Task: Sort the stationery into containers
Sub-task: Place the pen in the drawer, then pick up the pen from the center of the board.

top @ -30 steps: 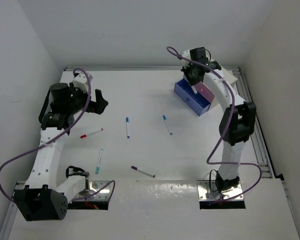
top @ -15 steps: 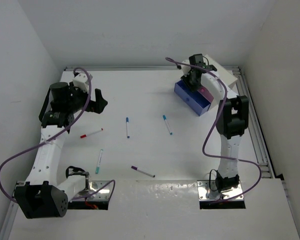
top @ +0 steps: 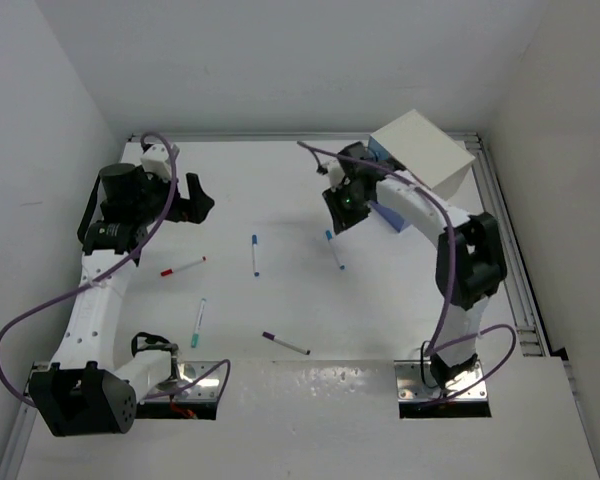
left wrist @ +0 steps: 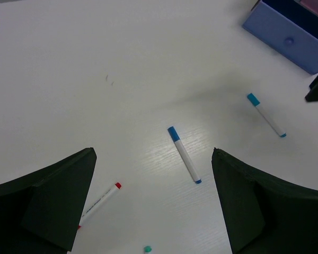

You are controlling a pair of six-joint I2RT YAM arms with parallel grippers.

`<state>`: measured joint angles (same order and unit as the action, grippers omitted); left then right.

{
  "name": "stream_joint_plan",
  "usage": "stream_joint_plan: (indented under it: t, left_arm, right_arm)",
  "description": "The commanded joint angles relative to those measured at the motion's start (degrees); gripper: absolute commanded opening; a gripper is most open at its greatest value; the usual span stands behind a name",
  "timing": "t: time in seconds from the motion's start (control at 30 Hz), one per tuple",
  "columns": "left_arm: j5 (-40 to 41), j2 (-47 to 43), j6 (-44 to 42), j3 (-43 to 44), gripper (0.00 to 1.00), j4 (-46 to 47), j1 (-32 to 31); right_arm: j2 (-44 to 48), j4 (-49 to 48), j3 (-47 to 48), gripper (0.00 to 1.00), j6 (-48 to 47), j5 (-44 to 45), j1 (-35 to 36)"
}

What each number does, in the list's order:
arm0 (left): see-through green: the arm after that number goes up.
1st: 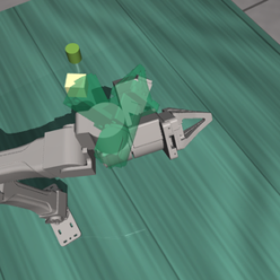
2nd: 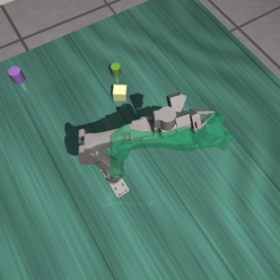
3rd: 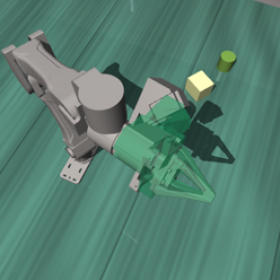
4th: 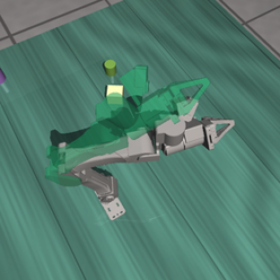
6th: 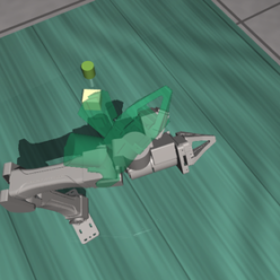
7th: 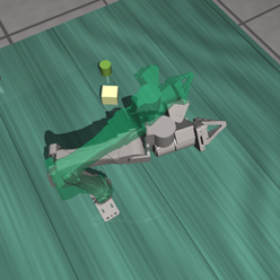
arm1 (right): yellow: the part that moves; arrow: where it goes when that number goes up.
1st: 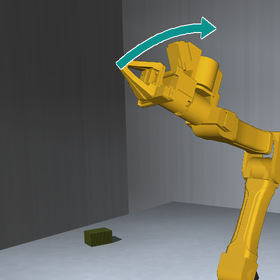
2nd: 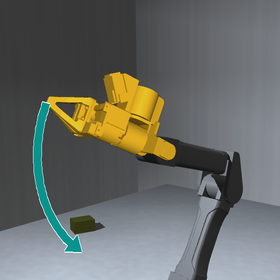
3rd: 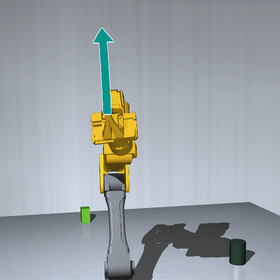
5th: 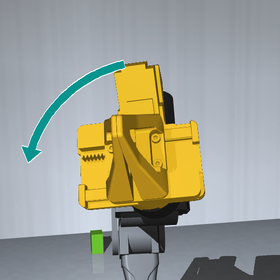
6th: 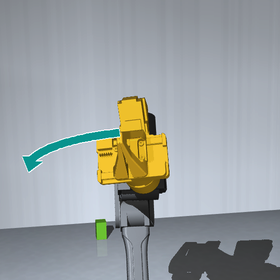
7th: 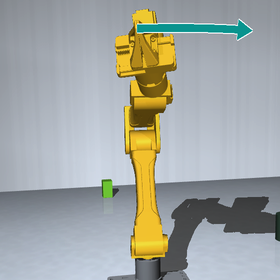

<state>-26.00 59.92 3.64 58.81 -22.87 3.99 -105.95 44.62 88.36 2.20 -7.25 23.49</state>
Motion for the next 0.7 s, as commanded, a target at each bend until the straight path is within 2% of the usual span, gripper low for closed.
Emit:
stream_joint_plan:
  t: [0.0, 0.27, 0.67]
  left_arm:
    - [2.88, 0.28, 2.16, 3.24, 0.98, -1.11, 0.93]
    - [4.29, -2.44, 1.55, 1.75, 1.0, -2.88, 1.64]
    - [4.99, -2.53, 1.02, 0.17, 1.0, -2.61, 1.9]
  right_arm:
    - [-5.48, -1.29, -3.1, 0.32, 9.05, -2.95, 2.79]
    - [-9.88, -7.44, -5.04, 0.35, 11.25, 0.57, 4.02]
    - [-14.72, -11.04, -5.47, 0.32, 9.49, 5.66, 6.22]
